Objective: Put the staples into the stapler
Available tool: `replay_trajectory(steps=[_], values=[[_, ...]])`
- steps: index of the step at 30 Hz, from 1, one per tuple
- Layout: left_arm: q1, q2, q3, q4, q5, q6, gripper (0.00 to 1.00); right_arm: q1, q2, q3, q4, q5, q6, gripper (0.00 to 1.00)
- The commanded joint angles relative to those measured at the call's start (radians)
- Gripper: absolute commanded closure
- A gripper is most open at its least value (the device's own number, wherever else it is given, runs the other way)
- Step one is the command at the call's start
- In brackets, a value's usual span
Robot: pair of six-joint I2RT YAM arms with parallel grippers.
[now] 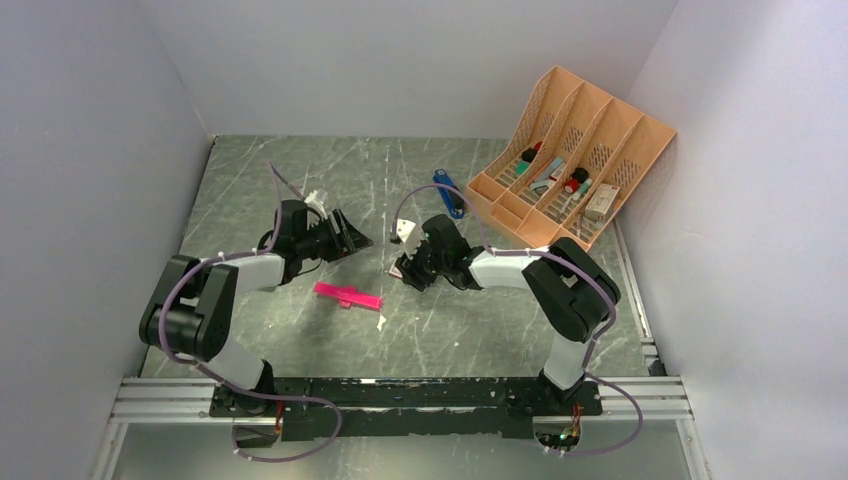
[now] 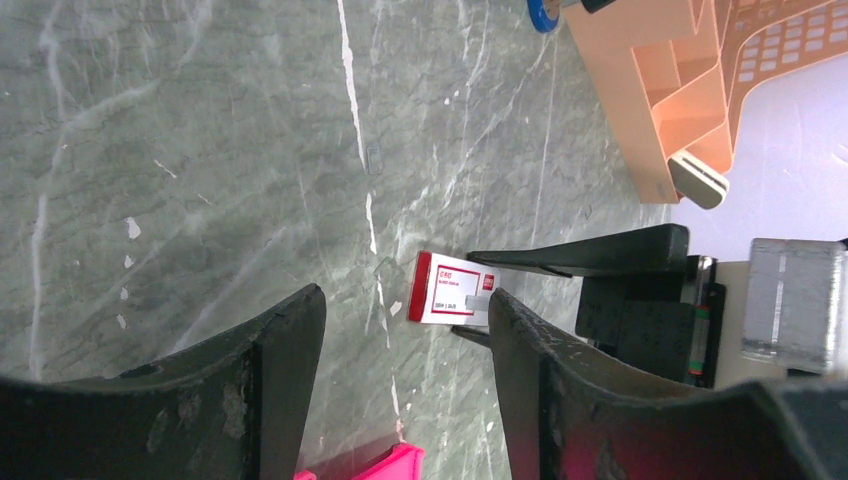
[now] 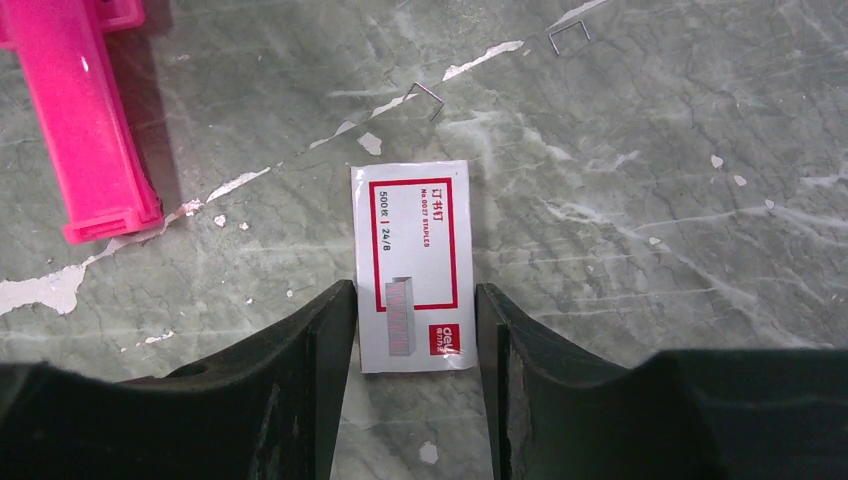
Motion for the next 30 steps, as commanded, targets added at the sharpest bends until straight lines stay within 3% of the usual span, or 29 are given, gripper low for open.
replay_trajectory(steps=[1, 7, 13, 30], values=[[-0.001, 0.053, 0.000, 0.079, 0.074, -0.001, 0.36, 0.009, 0.036, -0.015, -0.048, 0.010, -0.006, 0.52], [-0.027, 0.138, 0.025, 0.144, 0.121, -0.006, 0.43, 0.009, 0.036, -0.030, -0.030, 0.006, 0.006, 0.55], [-0.047, 0.220, 0.045, 0.222, 0.176, -0.010, 0.58, 0.010, 0.039, -0.036, -0.023, 0.009, 0.007, 0.56], [-0.088, 0.288, 0.057, 0.279, 0.143, -0.017, 0.62, 0.010, 0.055, -0.042, -0.013, 0.012, 0.016, 0.56]])
